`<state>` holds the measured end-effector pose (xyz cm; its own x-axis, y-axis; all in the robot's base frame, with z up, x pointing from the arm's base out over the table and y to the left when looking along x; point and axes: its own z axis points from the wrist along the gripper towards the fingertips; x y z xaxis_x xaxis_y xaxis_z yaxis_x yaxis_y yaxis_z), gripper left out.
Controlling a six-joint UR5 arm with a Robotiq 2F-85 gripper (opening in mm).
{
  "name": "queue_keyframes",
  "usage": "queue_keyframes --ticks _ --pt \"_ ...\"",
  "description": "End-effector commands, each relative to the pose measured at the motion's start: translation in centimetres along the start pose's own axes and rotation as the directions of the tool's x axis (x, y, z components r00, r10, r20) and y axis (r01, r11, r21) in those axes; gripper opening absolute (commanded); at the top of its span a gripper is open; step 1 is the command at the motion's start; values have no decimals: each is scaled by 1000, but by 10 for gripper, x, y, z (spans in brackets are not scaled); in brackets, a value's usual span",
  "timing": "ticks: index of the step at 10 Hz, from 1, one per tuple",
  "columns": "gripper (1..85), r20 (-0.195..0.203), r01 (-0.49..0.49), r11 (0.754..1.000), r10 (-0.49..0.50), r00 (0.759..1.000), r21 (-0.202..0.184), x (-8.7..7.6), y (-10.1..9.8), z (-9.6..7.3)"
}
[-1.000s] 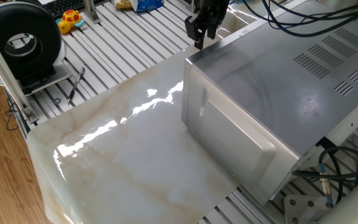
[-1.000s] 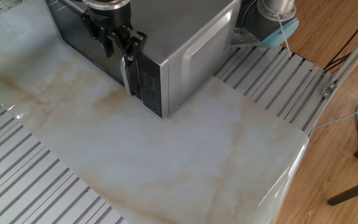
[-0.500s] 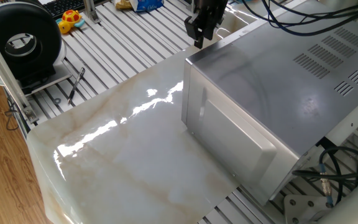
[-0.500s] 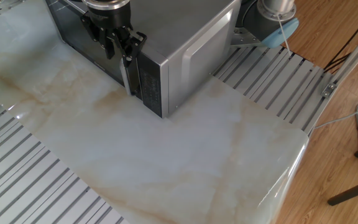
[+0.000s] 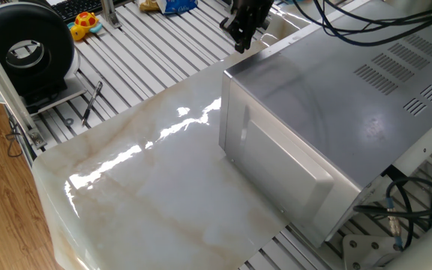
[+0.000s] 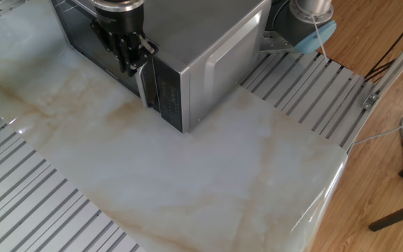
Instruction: Open the microwave door
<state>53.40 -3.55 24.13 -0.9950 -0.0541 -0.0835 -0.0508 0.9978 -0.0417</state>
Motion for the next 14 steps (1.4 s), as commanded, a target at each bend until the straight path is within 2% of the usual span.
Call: queue_keyframes --ticks 1,2,3,4,6,9,11,12,13,14 --pt "213 9 -114 993 114 993 -10 -2 2 -1" --pt "247 -8 -128 992 128 992 -9 2 2 -1" --pt "283 -24 -137 990 136 990 -33 5 10 -2" --pt "283 -35 -107 992 105 994 -63 7 18 -4" --pt "280 -25 -28 994 25 999 -108 7 30 -9" --pt "290 -42 17 999 -19 999 -49 13 14 -8" --pt "290 -44 2 1000 -3 999 -22 13 7 -7" --pt "307 -50 -2 1000 2 999 4 13 -1 -4" --pt "310 -74 -35 999 35 997 -7 18 1 -1" --pt "313 -78 -42 999 41 996 -8 21 -2 2"
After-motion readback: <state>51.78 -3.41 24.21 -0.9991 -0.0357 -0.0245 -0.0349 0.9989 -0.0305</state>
